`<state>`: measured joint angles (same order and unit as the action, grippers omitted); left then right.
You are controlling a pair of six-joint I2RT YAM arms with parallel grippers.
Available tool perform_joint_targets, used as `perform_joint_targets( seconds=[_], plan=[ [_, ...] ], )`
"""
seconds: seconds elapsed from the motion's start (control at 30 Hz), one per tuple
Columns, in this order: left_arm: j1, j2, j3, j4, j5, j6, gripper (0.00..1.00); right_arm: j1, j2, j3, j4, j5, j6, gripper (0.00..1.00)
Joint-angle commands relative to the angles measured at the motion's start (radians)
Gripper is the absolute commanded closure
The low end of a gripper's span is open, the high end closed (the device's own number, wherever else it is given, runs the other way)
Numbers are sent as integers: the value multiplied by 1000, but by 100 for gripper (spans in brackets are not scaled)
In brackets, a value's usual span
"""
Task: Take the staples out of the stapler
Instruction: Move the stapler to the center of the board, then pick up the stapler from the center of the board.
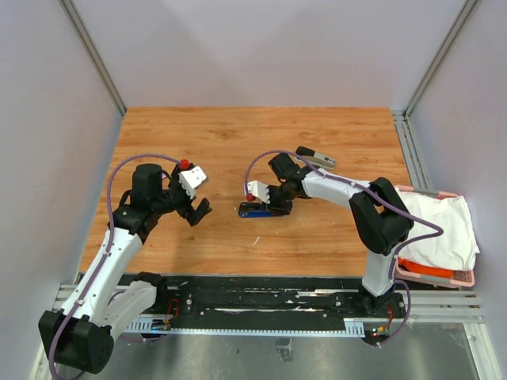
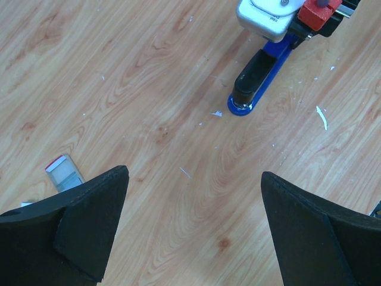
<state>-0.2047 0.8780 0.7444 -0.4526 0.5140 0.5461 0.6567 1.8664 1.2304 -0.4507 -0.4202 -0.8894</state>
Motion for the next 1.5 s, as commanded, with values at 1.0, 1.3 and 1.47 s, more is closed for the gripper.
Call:
perform_joint_targets(
  seconds=[1.0, 1.3, 1.47],
  plan=[
    [7, 223, -145, 568, 176, -105, 2, 68, 10, 261, -106, -136, 282, 28],
    [12, 225, -299, 751, 175, -95, 2, 140, 89, 301, -56, -41, 385, 32],
    [27, 237, -318, 752, 203, -90, 2, 153, 109, 297, -12, 39, 415, 35]
  ],
)
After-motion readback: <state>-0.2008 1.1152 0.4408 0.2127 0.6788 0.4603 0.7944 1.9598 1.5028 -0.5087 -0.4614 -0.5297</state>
